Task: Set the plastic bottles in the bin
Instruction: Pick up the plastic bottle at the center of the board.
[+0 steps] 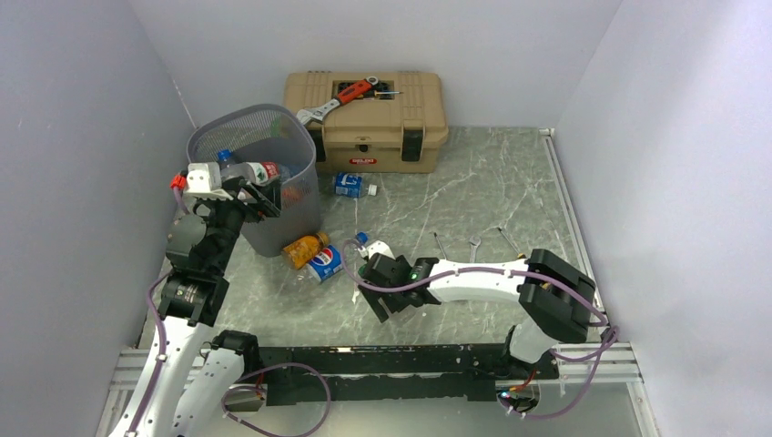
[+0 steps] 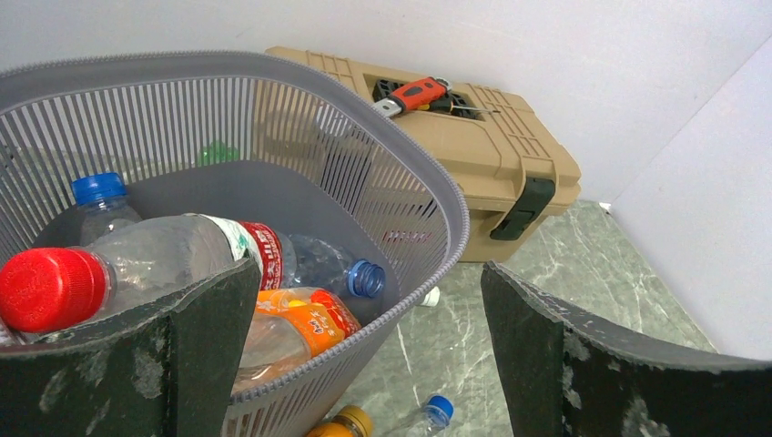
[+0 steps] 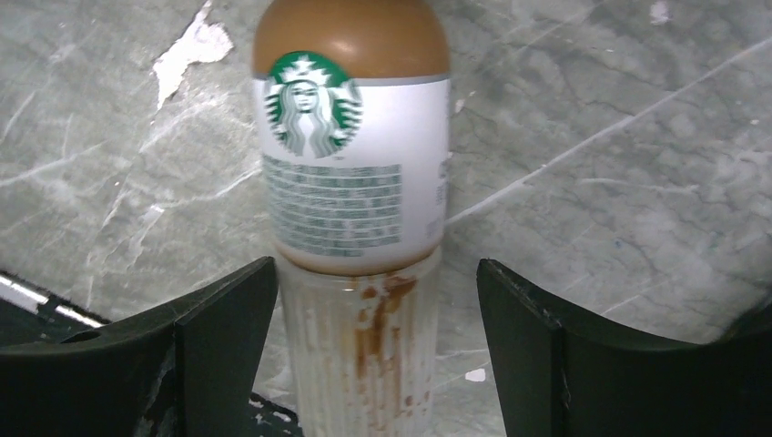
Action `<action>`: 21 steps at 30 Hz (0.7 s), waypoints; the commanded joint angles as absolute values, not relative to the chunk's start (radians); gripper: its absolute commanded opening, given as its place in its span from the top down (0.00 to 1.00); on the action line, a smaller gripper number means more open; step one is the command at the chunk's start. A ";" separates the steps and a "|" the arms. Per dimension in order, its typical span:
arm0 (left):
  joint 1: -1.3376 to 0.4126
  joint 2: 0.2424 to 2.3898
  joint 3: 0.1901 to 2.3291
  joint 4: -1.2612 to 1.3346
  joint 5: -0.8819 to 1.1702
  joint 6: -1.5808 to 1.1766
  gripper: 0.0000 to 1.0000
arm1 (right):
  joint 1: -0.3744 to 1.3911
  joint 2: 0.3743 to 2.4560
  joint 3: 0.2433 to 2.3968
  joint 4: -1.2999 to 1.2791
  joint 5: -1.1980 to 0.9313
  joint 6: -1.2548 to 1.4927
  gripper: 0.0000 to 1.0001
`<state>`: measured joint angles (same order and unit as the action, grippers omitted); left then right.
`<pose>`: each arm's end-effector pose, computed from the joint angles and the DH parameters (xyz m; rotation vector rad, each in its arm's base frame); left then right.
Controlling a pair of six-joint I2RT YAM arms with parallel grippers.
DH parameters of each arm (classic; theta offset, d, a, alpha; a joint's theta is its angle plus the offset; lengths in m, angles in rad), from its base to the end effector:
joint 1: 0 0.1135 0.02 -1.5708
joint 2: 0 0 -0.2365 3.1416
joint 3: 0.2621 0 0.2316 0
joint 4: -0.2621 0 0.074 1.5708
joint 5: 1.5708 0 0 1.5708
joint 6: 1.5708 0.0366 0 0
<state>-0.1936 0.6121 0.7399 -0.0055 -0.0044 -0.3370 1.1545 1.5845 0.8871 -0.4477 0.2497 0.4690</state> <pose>0.1476 -0.0288 0.3509 -0.1084 1.4588 -0.4305 0.1209 0.2510 0.1526 -0.8274 2.5339 0.1876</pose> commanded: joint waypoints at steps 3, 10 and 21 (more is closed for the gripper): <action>-0.198 0.605 0.757 0.005 0.014 -0.349 0.03 | 1.131 1.587 0.896 -0.406 0.108 0.427 0.21; -0.198 0.614 0.764 0.002 0.015 -0.351 0.03 | 1.126 1.604 0.826 -0.330 0.096 0.437 0.46; -0.201 0.666 0.754 0.077 0.181 -0.416 0.01 | 1.276 1.033 0.544 0.056 0.407 0.371 0.72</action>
